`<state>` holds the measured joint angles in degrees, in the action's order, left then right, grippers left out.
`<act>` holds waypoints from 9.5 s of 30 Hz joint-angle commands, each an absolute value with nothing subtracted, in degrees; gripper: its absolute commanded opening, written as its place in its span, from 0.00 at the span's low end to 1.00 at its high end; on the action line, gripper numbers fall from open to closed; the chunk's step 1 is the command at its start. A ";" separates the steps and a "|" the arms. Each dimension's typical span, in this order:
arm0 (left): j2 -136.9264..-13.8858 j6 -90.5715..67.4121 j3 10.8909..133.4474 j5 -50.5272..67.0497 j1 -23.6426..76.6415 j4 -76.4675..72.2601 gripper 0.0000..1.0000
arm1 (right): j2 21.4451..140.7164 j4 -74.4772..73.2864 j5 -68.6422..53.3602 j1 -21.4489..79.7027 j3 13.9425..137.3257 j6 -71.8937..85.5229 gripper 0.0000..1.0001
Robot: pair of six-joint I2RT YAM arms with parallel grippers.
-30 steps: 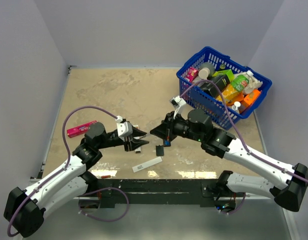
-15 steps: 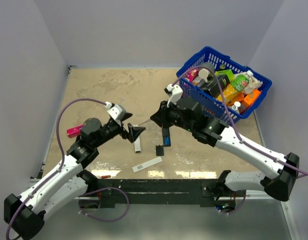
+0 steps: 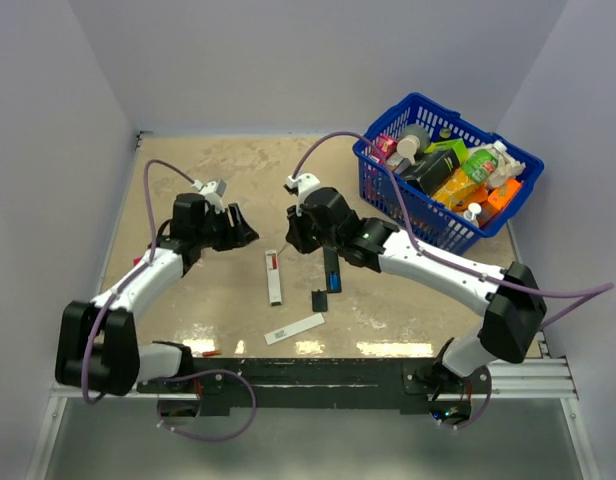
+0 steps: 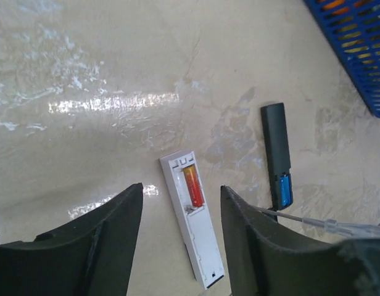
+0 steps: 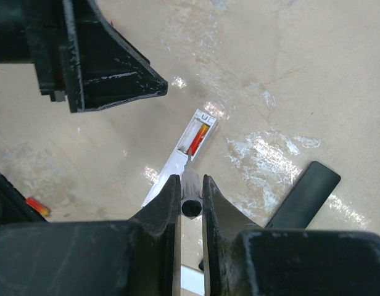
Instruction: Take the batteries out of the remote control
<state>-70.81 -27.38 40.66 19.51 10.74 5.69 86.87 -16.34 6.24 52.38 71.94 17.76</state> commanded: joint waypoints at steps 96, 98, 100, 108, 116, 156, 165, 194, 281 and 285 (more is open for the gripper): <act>-97.91 -30.15 42.98 38.85 10.11 4.83 0.18 | 94.13 5.88 -5.00 52.91 54.85 13.96 0.00; -98.26 -30.15 42.80 39.72 10.11 4.48 0.18 | 94.04 7.90 -5.62 52.74 53.18 14.50 0.00; -98.35 -30.06 42.80 39.81 10.20 4.48 0.18 | 93.87 8.09 -5.89 52.73 53.00 14.33 0.00; -96.95 -28.92 44.38 40.25 10.20 6.32 0.30 | 92.64 -2.45 -0.36 52.82 61.86 6.86 0.00; -95.19 -27.51 48.25 36.92 9.93 11.42 0.41 | 93.16 -9.14 0.79 52.82 68.64 3.52 0.00; -103.09 -26.63 51.50 40.96 9.32 7.56 0.26 | 94.39 -5.01 -3.95 52.82 69.88 -6.15 0.00; -104.33 -25.75 52.29 40.60 9.32 8.09 0.10 | 98.35 -3.70 -9.84 52.82 65.75 -7.48 0.00; -103.36 -26.37 49.22 44.47 9.58 6.59 0.00 | 91.32 18.82 -12.40 46.67 47.79 8.36 0.00; -86.14 -28.21 42.29 30.14 9.05 14.24 0.36 | 85.25 9.49 12.67 55.90 52.11 6.42 0.00; -84.03 -28.83 39.38 33.65 9.05 13.10 0.34 | 87.27 10.20 10.12 55.46 54.40 6.06 0.00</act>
